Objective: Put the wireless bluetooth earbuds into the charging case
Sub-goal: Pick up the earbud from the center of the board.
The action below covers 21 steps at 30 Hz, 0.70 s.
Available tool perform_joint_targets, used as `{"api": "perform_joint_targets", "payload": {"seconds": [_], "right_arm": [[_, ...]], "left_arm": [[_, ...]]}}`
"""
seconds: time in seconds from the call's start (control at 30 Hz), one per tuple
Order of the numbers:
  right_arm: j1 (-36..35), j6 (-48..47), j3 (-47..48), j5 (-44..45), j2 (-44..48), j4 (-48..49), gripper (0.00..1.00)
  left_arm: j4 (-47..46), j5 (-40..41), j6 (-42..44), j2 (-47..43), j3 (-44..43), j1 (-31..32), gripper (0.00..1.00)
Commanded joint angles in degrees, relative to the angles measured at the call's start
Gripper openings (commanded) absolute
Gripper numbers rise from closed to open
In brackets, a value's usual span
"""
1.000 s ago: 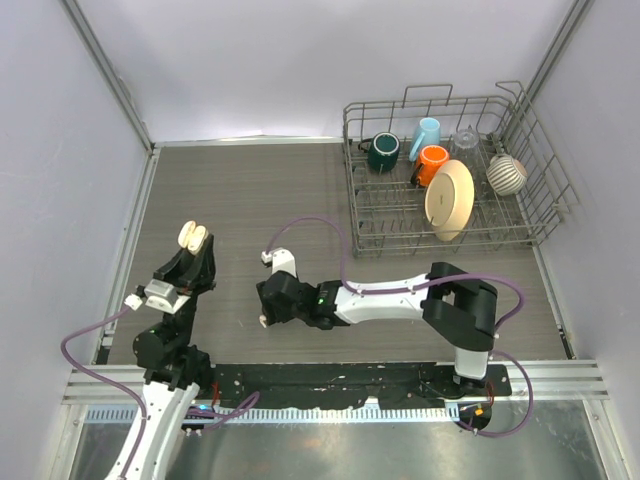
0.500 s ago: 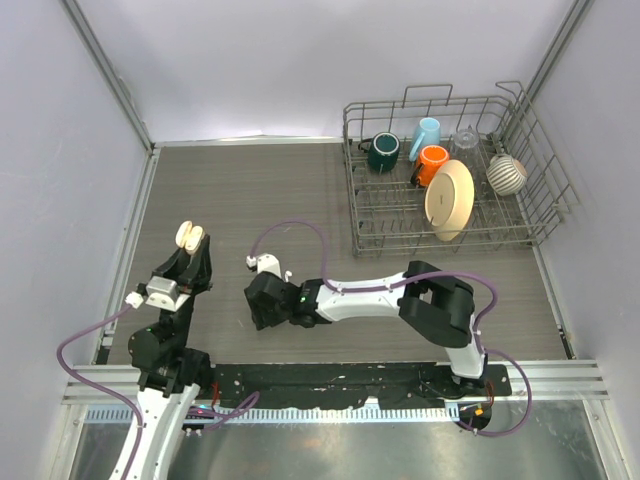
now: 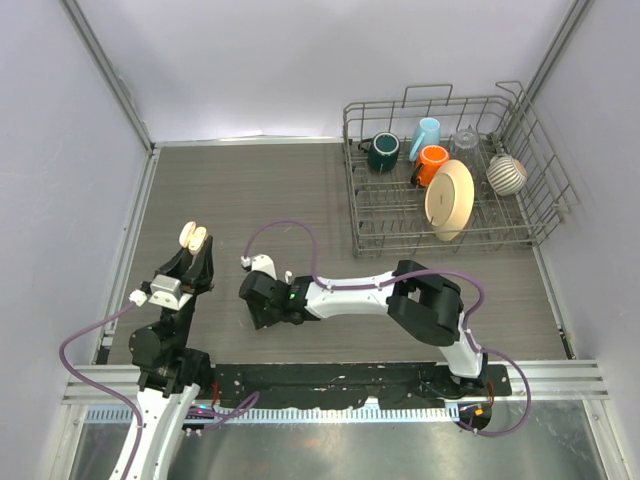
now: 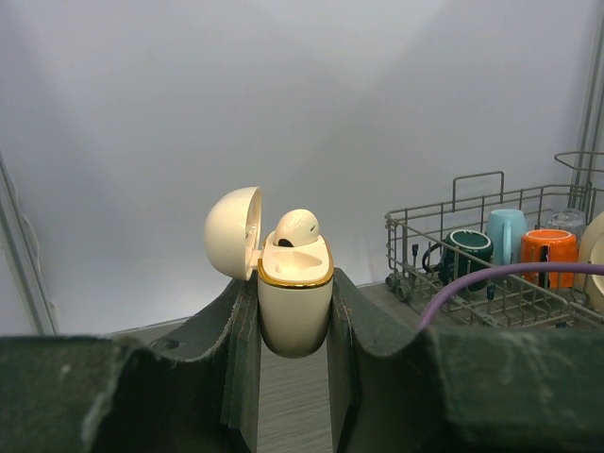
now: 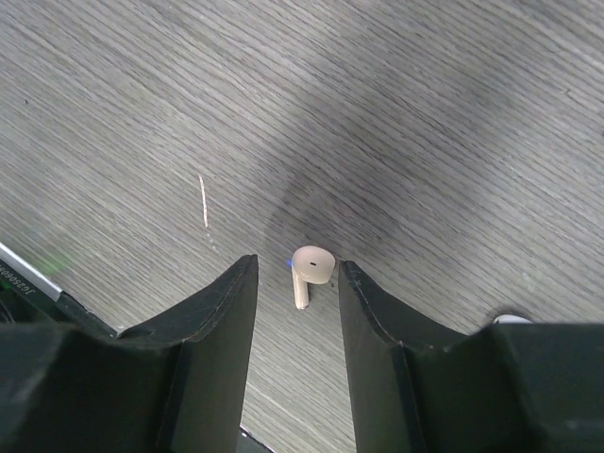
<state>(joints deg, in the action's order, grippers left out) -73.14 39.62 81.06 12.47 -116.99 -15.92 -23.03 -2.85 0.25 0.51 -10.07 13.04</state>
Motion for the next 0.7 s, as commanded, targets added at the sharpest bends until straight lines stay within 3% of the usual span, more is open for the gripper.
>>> {"api": "perform_joint_targets", "payload": {"seconds": [0.0, 0.67], "right_arm": [[0.11, 0.55, 3.67, 0.10, -1.39, -2.00, 0.45], [0.55, -0.42, 7.27, 1.24, -3.51, -7.81, 0.38]], "left_arm": [[-1.23, -0.31, 0.36, -2.71, -1.45, -0.20, 0.00], [-1.23, -0.93, 0.45, -1.83, -1.62, -0.12, 0.00]]}}
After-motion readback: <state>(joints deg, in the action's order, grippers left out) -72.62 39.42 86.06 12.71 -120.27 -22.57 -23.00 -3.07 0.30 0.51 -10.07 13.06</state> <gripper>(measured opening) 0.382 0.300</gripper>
